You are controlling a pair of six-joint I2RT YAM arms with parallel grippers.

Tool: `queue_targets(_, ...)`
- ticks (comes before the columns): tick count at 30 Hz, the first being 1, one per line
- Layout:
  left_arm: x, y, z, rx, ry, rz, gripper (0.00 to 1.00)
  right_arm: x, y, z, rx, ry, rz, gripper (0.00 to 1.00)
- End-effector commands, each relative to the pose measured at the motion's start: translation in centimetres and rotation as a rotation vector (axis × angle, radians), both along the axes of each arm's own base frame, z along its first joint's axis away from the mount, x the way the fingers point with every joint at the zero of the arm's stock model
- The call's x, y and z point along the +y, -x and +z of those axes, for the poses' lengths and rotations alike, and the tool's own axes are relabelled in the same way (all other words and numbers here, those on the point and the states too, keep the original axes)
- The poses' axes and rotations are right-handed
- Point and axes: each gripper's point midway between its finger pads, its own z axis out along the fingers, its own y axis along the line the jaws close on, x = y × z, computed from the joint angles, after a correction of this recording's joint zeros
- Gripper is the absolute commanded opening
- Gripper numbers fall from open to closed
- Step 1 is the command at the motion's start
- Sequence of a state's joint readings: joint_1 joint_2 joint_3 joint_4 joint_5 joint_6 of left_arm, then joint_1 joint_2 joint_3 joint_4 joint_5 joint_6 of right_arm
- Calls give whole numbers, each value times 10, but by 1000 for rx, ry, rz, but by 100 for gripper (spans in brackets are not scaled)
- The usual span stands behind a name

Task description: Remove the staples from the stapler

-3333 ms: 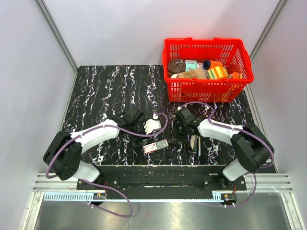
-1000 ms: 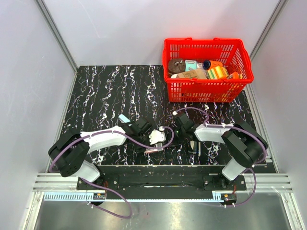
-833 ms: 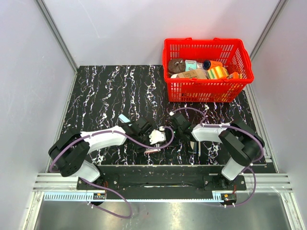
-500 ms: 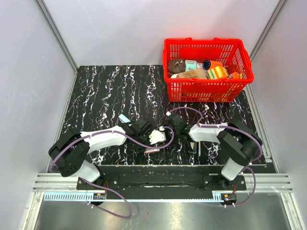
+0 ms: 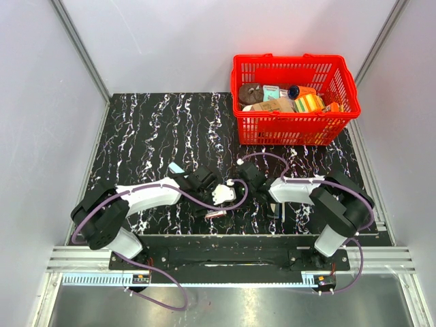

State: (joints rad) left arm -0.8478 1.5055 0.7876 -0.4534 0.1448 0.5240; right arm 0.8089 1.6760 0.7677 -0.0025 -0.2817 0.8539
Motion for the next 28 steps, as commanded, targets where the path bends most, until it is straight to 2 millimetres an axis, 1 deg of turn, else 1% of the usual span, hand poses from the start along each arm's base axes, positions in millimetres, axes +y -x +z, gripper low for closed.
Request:
queue_targets(1, -13, -17, 9, -19, 58, 20, 56, 9, 2, 28, -67, -57, 24, 26)
queue_targets(2, -14, -19, 14, -13, 67, 26, 56, 3, 5, 25, -49, -35, 22, 27)
queue_targets(5, -15, -27, 36, -7, 113, 49, 59, -1, 3, 30, -60, -34, 22, 30)
queue_targets(6, -12, -27, 41, 1, 117, 59, 60, -3, 3, 31, -60, -30, 22, 31)
queue_targets(9, -13, -30, 65, -10, 150, 69, 64, -10, 0, 37, -79, -24, 15, 36)
queue_targets(10, -13, -29, 72, -9, 159, 69, 77, -12, -2, 40, -88, -21, 11, 38)
queue_targets(12, -15, -32, 91, -22, 185, 86, 82, -17, -6, 46, -115, 1, 12, 45)
queue_targets(13, -16, -34, 99, -24, 200, 95, 83, -18, -9, 50, -130, 16, 12, 52)
queue_targets(14, -16, -37, 109, -28, 218, 108, 87, -20, -11, 55, -147, 29, 21, 60)
queue_targets(15, -17, -40, 118, -27, 239, 121, 99, -19, -15, 61, -169, 36, 21, 68)
queue_targets(18, -11, -54, 138, -55, 272, 179, 99, -21, -27, 77, -233, 80, 44, 86)
queue_targets(19, -9, -58, 144, -66, 283, 194, 99, -21, -30, 83, -246, 93, 51, 89)
queue_targets(22, 1, -74, 162, -106, 319, 254, 99, -22, -39, 100, -296, 113, 50, 93)
queue_targets(24, 9, -83, 173, -119, 351, 297, 99, -22, -42, 110, -315, 110, 49, 94)
queue_targets(27, 25, -97, 187, -118, 402, 385, 99, -23, -48, 125, -358, 117, 50, 99)
queue_targets(28, 33, -103, 192, -108, 431, 428, 99, -24, -49, 130, -373, 122, 54, 99)
